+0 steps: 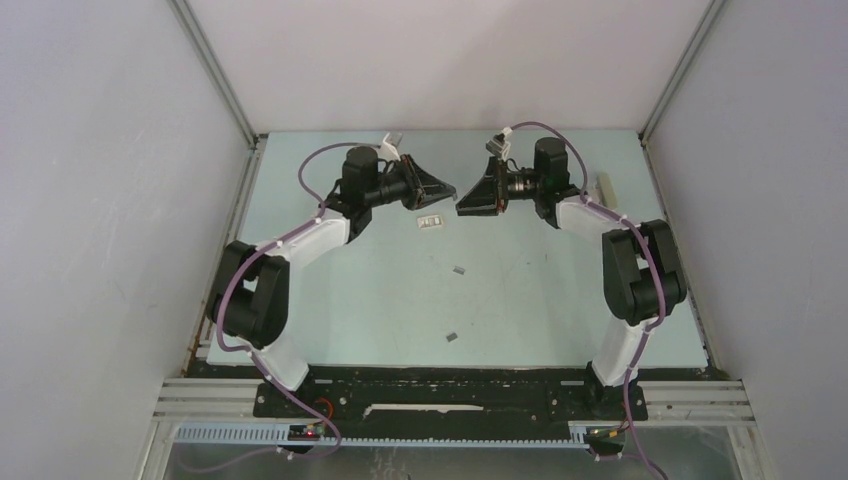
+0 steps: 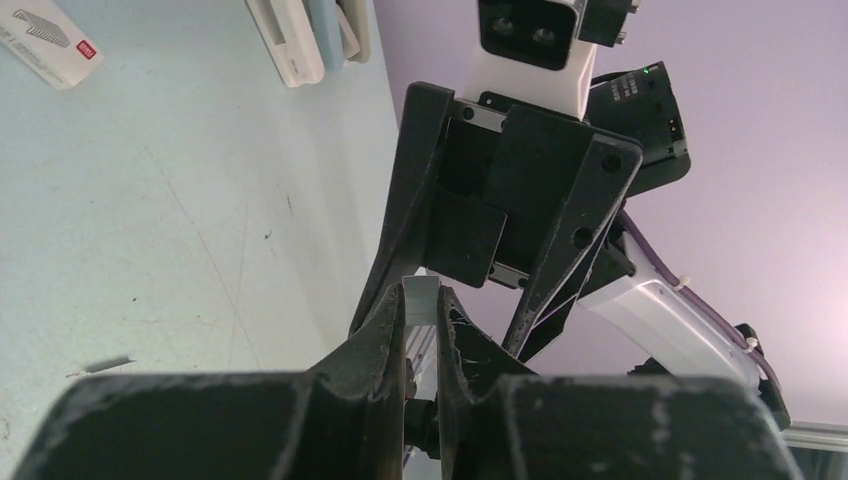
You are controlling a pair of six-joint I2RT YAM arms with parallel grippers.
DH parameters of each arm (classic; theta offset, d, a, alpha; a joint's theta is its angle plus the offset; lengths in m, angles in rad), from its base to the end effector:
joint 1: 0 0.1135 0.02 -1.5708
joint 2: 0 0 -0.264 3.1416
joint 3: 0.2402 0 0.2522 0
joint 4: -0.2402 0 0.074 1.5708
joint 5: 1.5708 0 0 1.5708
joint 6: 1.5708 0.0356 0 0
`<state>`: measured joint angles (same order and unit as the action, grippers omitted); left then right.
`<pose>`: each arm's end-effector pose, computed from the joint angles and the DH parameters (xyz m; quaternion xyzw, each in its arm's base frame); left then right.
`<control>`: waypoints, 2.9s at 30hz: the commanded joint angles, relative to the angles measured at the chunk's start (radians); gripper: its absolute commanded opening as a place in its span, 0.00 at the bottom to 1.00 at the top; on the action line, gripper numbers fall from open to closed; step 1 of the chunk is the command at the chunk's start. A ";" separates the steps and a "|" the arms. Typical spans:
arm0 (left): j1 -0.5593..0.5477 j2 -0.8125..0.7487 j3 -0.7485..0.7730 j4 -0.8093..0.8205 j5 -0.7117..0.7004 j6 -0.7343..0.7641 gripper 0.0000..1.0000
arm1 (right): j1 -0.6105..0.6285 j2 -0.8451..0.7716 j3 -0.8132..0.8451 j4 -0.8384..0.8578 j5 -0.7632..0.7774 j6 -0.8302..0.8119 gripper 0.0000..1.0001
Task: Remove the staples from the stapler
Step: Pick up the staple from the center of the board.
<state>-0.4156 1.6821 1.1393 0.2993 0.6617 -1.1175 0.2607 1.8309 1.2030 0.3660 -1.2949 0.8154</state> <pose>0.3472 -0.1771 0.2761 -0.0682 0.7684 -0.5884 0.2421 0.3798 0.1368 0.2516 -0.1798 0.7092 0.6597 0.1717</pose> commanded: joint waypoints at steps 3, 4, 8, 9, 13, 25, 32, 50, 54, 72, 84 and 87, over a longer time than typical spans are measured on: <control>0.001 -0.060 -0.052 0.118 0.037 -0.042 0.10 | 0.010 0.014 0.001 0.170 -0.005 0.160 0.66; -0.001 -0.061 -0.055 0.128 0.040 -0.046 0.10 | 0.007 0.018 0.001 0.190 -0.005 0.185 0.65; -0.003 -0.059 -0.060 0.154 0.048 -0.060 0.10 | 0.007 0.025 0.000 0.241 -0.007 0.236 0.60; -0.003 -0.059 -0.060 0.160 0.050 -0.063 0.10 | 0.011 0.025 0.000 0.242 -0.007 0.237 0.58; -0.006 -0.053 -0.061 0.181 0.058 -0.075 0.10 | 0.012 0.026 0.001 0.224 0.000 0.236 0.55; -0.011 -0.035 -0.064 0.219 0.076 -0.100 0.10 | 0.005 0.025 0.001 0.279 0.005 0.297 0.46; -0.014 -0.028 -0.064 0.223 0.083 -0.103 0.10 | -0.005 0.024 0.000 0.310 0.008 0.329 0.46; -0.022 -0.016 -0.065 0.227 0.088 -0.105 0.10 | -0.010 0.018 0.001 0.343 0.017 0.369 0.31; -0.022 -0.019 -0.070 0.228 0.087 -0.104 0.10 | -0.009 0.015 0.000 0.332 0.015 0.363 0.20; -0.020 -0.033 -0.084 0.232 0.068 -0.102 0.45 | 0.003 -0.007 0.000 0.224 0.011 0.265 0.11; 0.018 -0.101 -0.128 0.215 0.015 -0.074 0.67 | 0.008 -0.027 0.000 0.117 0.010 0.157 0.10; 0.030 -0.120 -0.140 0.208 0.004 -0.065 0.70 | 0.011 -0.031 0.000 0.094 0.010 0.136 0.10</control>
<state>-0.4038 1.6386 1.0264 0.4892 0.6895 -1.2160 0.2642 1.8549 1.2030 0.4961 -1.2835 1.0126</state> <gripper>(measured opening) 0.685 0.214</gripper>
